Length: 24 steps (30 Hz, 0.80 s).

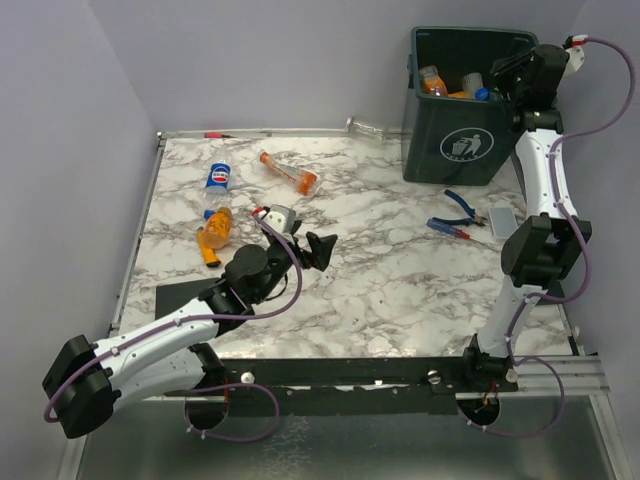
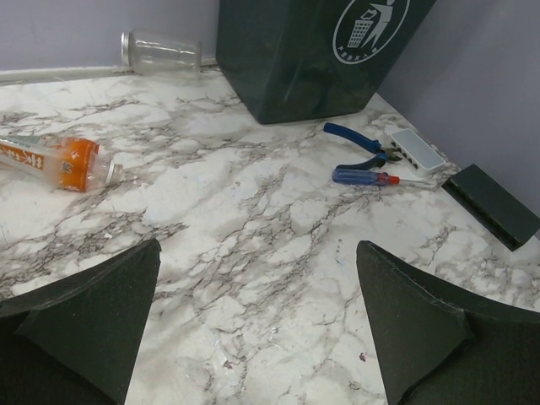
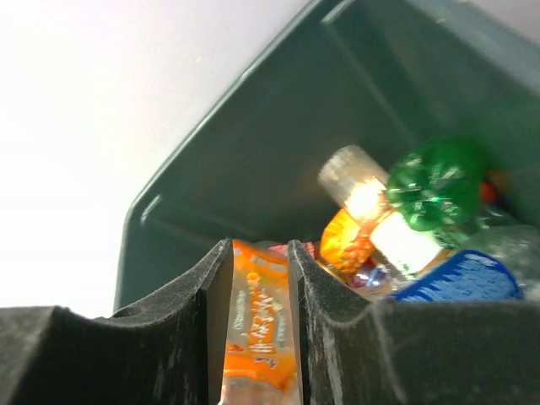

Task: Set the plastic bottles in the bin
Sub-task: Pick up the plastic bottle at the center of the board.

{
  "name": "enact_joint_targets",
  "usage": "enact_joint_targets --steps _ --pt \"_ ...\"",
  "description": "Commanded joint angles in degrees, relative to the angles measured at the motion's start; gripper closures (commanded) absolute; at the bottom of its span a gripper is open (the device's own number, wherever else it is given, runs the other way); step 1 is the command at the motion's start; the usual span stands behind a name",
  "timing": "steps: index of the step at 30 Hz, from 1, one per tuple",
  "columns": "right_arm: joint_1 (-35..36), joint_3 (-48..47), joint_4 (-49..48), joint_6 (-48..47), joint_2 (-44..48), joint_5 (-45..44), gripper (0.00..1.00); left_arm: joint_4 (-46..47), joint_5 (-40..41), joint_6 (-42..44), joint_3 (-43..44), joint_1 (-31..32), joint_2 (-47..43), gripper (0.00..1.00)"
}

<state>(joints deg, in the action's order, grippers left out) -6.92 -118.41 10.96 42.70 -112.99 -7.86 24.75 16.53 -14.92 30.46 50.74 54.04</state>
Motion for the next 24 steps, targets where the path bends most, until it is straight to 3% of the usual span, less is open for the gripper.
enact_joint_targets --steps 1,8,15,20,24 --pt "0.6 -1.1 -0.8 4.2 -1.9 12.4 0.64 -0.2 0.5 0.6 1.5 0.2 0.7 0.01" --pt "1.0 -4.9 -3.9 4.0 1.0 17.0 0.45 -0.3 0.0 0.4 1.7 0.1 1.4 0.01" --pt "6.1 -4.9 -4.8 -0.9 10.5 20.2 0.4 -2.1 5.0 -0.4 2.3 0.1 1.4 0.01" --pt "18.4 16.3 -14.0 -10.9 26.4 17.4 0.36 -8.2 14.0 -1.4 5.3 0.0 3.2 0.01" --pt "26.7 33.4 -18.1 -13.1 37.1 16.3 0.34 -12.8 19.4 -1.3 7.9 -0.2 4.6 0.01"
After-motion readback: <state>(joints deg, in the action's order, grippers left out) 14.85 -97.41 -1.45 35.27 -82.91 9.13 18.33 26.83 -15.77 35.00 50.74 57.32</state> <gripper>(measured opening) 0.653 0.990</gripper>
